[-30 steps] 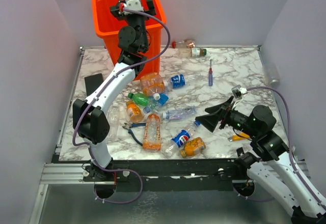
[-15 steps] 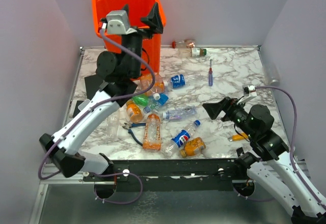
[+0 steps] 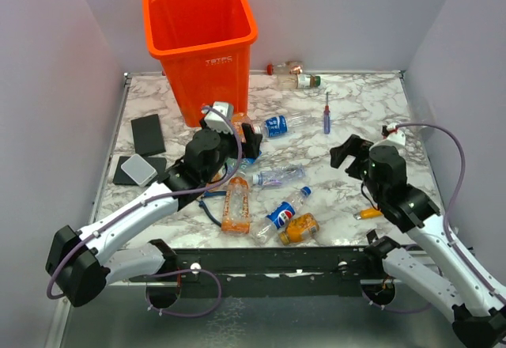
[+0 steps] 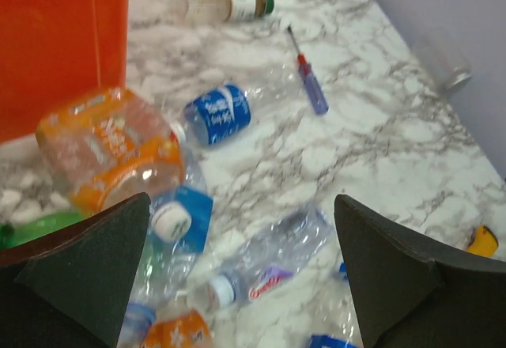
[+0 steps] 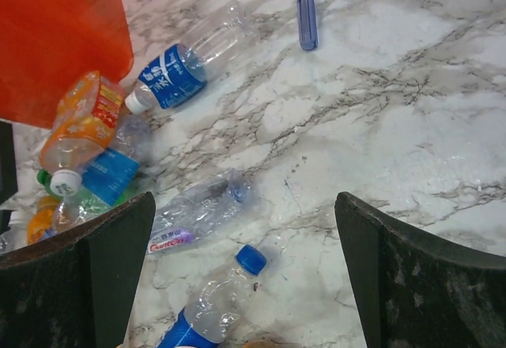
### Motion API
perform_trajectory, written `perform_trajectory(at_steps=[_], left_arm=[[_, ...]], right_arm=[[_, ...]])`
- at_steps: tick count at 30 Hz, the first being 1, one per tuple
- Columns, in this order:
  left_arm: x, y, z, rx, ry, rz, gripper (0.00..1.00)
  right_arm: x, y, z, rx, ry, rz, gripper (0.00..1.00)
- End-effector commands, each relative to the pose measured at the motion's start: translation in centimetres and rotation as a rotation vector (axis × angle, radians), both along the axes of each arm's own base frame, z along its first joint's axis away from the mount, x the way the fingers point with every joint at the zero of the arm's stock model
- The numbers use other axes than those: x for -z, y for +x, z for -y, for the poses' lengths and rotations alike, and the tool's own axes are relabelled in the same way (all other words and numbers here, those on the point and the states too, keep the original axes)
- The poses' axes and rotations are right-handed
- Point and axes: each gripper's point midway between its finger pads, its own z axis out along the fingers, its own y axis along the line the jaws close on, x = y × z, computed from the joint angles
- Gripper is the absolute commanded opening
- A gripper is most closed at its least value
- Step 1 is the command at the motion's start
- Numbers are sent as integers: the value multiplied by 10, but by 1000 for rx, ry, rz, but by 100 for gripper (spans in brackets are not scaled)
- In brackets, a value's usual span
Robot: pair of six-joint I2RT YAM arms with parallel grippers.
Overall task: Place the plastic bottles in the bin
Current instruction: Pick up the plastic bottle from the corner of the board.
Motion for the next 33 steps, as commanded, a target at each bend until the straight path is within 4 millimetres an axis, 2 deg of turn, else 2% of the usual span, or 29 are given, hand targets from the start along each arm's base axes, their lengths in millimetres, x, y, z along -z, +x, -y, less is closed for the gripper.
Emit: perform_trajectory(at_steps=[1, 4, 7, 9, 12, 15, 20, 22, 26, 33], left_arm=[[16, -31, -9, 45, -95, -62, 99], [34, -38, -16, 37, -79, -83, 99], [45, -42, -27, 8, -73, -94, 99], [45, -45, -30, -5, -91, -97, 99], [46, -49, -28, 3, -107, -105, 99], [53, -53, -21, 22, -102, -130, 99], [72, -55, -6, 57, -93, -204, 99], [80, -55, -1, 70, -87, -234, 99], [89, -55, 6, 92, -73, -272, 99], [88, -55, 0, 62, -48, -254, 99]], right_arm=[[29, 15, -20, -11, 44, -68, 100], [53, 31, -48, -60, 107, -150, 100], [66, 44, -75, -108, 191, -190, 99], [76, 46, -91, -179, 202, -222, 98], [110, 35, -105, -276, 159, -345, 95], [135, 8, -105, -301, 116, -452, 94], [152, -27, -85, -173, 209, -506, 94], [154, -33, -83, -140, 269, -503, 94], [164, -36, -92, -138, 331, -542, 92], [185, -32, -98, -133, 331, -578, 89]])
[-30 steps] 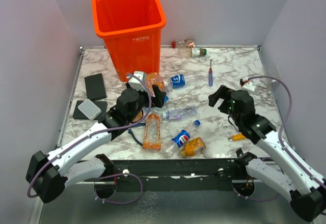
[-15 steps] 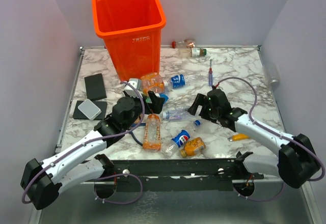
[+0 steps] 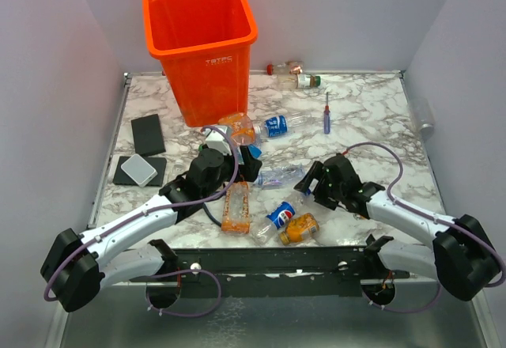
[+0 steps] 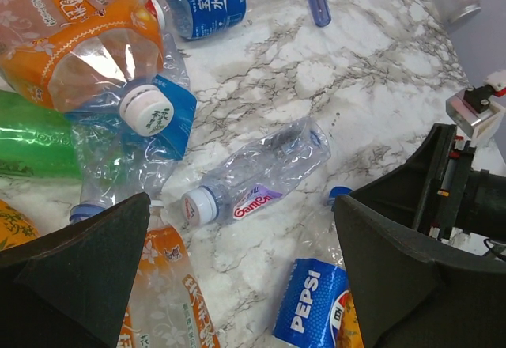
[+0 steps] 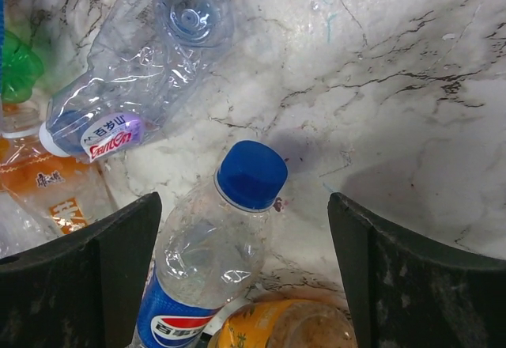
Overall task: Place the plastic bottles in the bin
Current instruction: Pick up the plastic bottle from the corner of the board.
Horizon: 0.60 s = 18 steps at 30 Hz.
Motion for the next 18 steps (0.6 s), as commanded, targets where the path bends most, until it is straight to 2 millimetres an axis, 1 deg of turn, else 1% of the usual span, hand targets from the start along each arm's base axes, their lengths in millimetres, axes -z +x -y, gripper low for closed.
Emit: perform_trajectory(at_steps=[1, 5, 7, 10, 13, 15, 18], left_arm=[[-13, -2, 0, -2, -11, 25, 99], [-11, -2, 1, 1, -7, 21, 99], [-9, -2, 2, 4, -3, 15, 99], [-8, -2, 3, 7, 0, 12, 99], [-9, -2, 2, 2, 4, 15, 99], [-9, -1, 1, -3, 6, 18, 99], [-12, 0, 0, -9, 4, 25, 99]], right_arm=[[10, -1, -13, -7, 63, -30, 88], [17, -1, -22, -16, 100, -54, 79], [19, -1, -24, -17, 104, -53, 72], [17, 1, -22, -8, 100, -43, 59], [10, 3, -18, 6, 86, -20, 49], [1, 4, -15, 12, 82, 3, 43], [-16, 10, -3, 52, 52, 70, 38]])
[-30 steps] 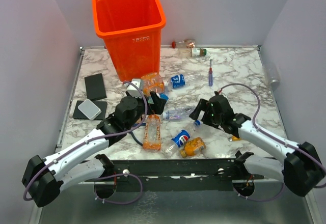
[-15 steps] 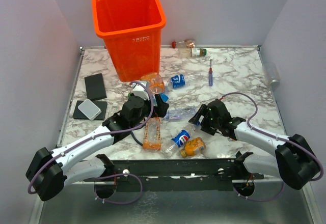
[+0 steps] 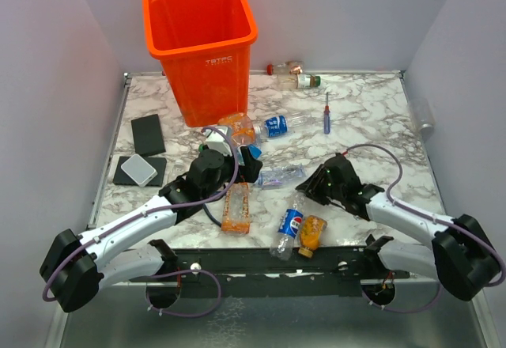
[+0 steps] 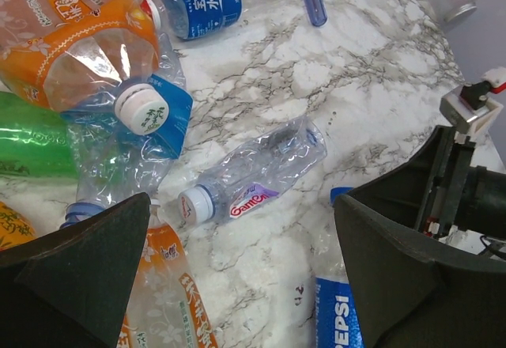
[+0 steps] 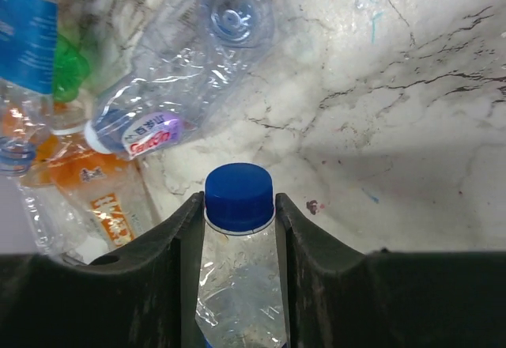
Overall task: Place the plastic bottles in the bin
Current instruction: Pick up the plastic bottle from the corner of the board.
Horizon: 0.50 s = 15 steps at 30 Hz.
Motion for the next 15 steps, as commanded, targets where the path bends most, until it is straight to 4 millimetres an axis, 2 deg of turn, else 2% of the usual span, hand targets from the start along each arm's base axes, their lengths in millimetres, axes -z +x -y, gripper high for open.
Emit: perform_trajectory(at_steps=[1, 6, 10, 12, 15], left_arm=[[-10, 4, -2, -22, 4, 23, 99], [-28, 7, -1, -39, -42, 47, 99], [-61, 2, 14, 18, -183, 98, 99], [-86, -12, 28, 139, -269, 165, 99], [-117, -43, 52, 371, -357, 237, 99]], right_arm=[[-28, 8, 16, 59, -46, 97, 38], [-83, 20, 29, 83, -60, 268, 35], [-153, 30, 22, 2, -43, 477, 35], [-186, 29, 15, -90, -52, 573, 34], [-221, 25, 4, -222, -79, 659, 34]])
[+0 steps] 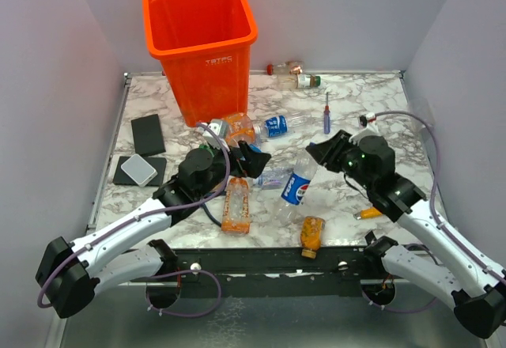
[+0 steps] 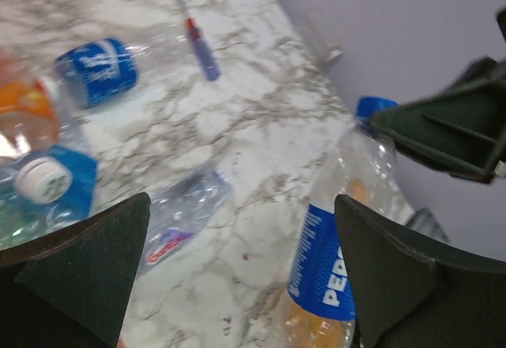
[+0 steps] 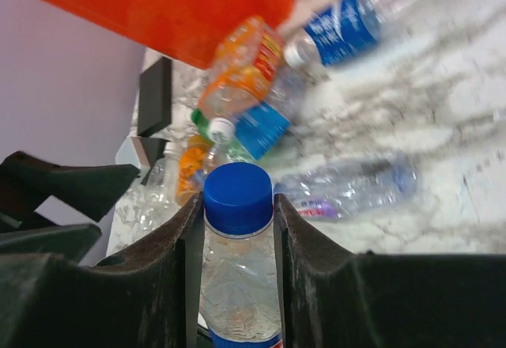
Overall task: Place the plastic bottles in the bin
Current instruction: Pick up the plastic bottle from the corner of the board.
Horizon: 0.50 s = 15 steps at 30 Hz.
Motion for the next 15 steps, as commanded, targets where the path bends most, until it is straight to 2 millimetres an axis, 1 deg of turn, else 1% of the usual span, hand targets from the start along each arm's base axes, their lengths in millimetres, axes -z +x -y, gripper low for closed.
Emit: perform_trajectory(at_steps=[1, 3, 5, 6, 8, 13, 15], left_arm=[[-76, -47, 43, 366, -204, 181, 99], [-83, -62, 57, 497, -214, 190, 99], [-83, -71, 69, 585, -228, 165, 99], [-80, -71, 75, 611, -231, 145, 99], [-82, -72, 82, 642, -248, 128, 99], [-88, -70, 96, 675, -259, 136, 99], [-87, -70, 102, 685, -251, 139, 99]], right_arm=[[-52, -9, -13, -199, -132, 163, 34], [-65, -13, -18, -254, -140, 185, 34], [-75, -16, -21, -276, -123, 208, 33], [-80, -17, -24, -289, -110, 223, 33], [-86, -19, -29, -312, -83, 241, 33], [-98, -20, -39, -347, -28, 266, 33], [-104, -21, -43, -361, -9, 278, 33]])
